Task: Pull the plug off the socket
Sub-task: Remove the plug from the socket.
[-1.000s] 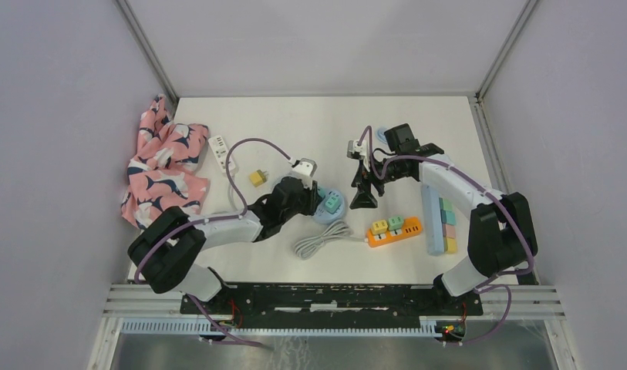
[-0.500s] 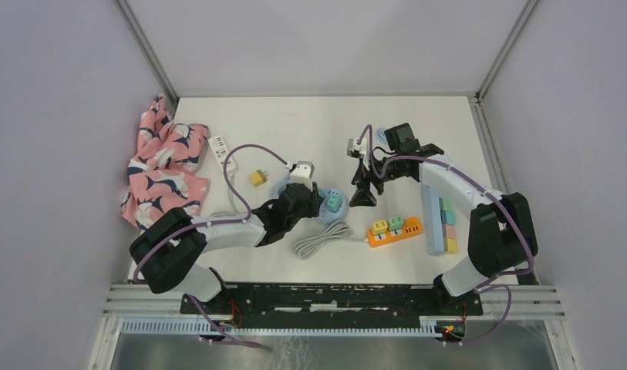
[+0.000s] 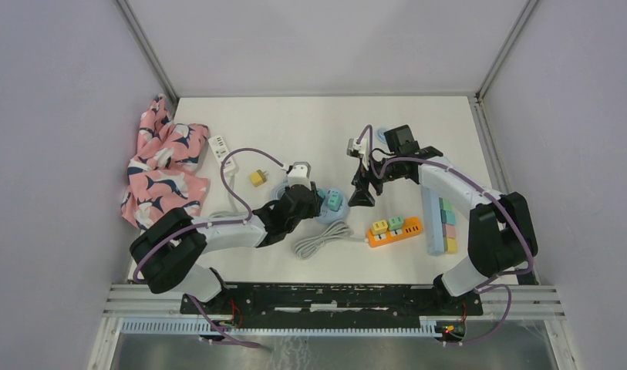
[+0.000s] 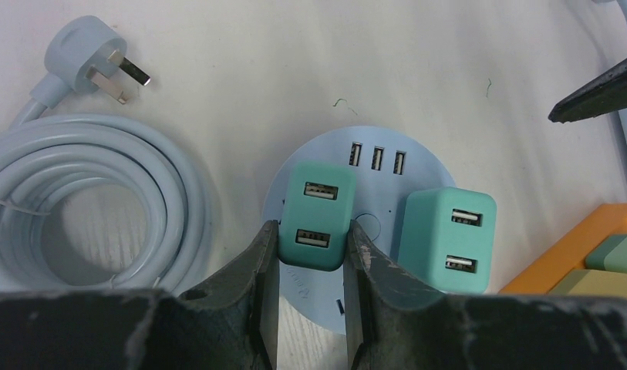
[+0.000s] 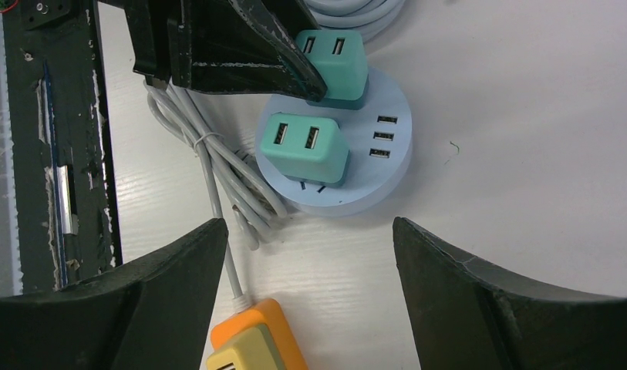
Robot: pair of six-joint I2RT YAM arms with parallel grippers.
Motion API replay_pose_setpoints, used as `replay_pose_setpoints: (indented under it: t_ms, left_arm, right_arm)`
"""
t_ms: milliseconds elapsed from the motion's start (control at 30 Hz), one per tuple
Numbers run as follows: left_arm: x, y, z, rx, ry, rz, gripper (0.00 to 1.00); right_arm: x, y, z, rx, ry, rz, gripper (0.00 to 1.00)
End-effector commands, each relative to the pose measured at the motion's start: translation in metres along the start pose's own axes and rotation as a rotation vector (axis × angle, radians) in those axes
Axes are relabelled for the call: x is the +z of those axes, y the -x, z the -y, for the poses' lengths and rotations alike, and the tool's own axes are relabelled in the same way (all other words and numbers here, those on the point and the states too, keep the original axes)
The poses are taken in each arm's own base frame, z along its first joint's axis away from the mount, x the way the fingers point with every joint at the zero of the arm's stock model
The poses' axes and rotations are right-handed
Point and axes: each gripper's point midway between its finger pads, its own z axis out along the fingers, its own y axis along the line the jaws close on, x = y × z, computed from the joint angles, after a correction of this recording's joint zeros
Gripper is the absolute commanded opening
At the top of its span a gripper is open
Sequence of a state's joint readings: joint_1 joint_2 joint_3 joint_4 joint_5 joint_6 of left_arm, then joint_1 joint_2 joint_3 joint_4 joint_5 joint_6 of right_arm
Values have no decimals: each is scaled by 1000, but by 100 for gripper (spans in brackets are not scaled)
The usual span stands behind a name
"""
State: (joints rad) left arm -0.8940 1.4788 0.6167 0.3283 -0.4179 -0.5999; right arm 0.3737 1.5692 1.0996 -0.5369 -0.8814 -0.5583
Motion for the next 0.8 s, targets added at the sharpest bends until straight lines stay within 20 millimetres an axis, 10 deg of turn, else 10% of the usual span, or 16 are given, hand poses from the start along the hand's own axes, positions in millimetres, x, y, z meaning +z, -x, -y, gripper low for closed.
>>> replay_pose_setpoints:
  t_ms: [0,767]
  left_arm:
    - [2,31,26,-150,-36,75,3]
    - [0,30,40,-167,-83,30,3]
  right_arm:
    - [3,18,1,-16,-47,39,85]
    - [62,3,12,-177,-214,-140,74]
